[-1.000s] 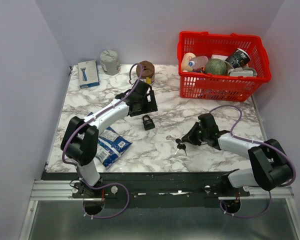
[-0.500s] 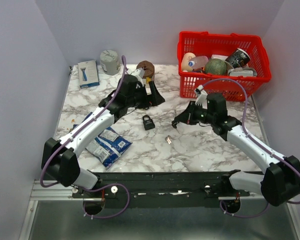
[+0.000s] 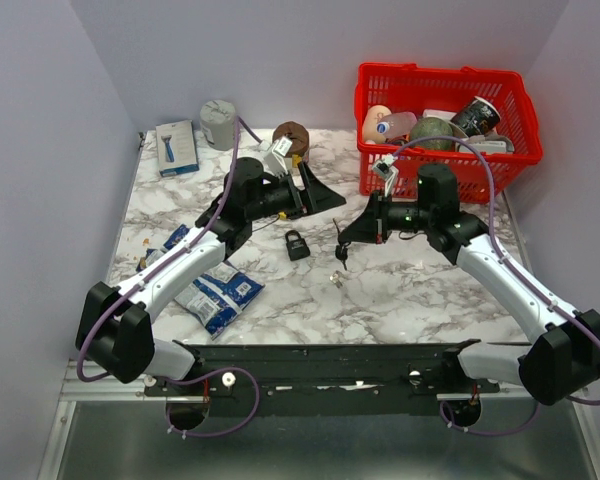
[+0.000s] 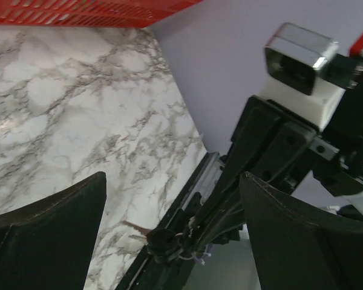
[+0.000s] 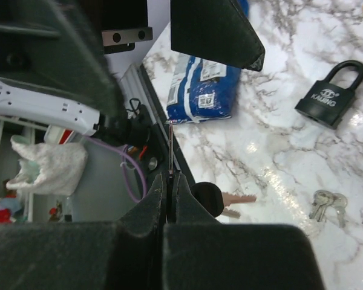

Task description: Unlock with the key

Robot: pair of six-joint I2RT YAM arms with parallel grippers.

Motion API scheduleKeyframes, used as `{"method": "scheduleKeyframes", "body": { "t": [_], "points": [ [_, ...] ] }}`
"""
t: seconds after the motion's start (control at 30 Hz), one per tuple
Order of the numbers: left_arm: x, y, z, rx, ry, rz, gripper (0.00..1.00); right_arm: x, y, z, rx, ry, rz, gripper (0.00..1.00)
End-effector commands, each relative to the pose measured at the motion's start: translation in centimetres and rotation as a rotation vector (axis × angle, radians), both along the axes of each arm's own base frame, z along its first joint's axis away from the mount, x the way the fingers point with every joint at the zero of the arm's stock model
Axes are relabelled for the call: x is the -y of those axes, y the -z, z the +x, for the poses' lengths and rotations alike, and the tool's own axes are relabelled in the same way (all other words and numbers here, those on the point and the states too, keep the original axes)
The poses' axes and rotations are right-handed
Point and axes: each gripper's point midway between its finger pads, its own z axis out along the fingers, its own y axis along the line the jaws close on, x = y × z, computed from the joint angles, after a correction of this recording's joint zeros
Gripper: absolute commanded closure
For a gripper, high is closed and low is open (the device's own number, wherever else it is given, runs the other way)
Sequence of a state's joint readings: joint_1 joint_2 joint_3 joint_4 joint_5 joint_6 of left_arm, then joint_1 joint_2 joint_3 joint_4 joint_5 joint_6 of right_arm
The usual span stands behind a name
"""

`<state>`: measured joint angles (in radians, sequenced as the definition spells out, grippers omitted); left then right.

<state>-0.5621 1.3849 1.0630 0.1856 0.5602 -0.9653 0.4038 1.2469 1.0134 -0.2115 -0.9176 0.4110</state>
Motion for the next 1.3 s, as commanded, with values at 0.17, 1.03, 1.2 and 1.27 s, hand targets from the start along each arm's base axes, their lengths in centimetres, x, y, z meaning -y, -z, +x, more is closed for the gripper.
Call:
{"method": "scheduleKeyframes", "body": {
  "t": [0.17, 1.03, 1.2, 1.27],
  "points": [
    [1.1, -1.9, -2.9, 0.038, 0.195, -0.145, 0.07, -0.6, -2.3, -1.9, -0.039, -0.126, 0.080, 0.99],
    [0.5, -0.7, -4.0, -0.032, 0.190, -0.156, 0.87, -0.8, -3.5, -0.9, -0.023, -0.080, 0.175, 0.99],
    [0.2, -1.0, -4.0, -0.021, 0.165, -0.152, 1.00, -0.7, -3.5, -0.9, -0.032, -0.072, 0.186, 0.99],
    [0.0, -0.9, -3.9, -0.027, 0.143, -0.149, 1.00, -0.7, -3.6, -1.0, -0.026, -0.071, 0.188, 0.93]
  ]
}}
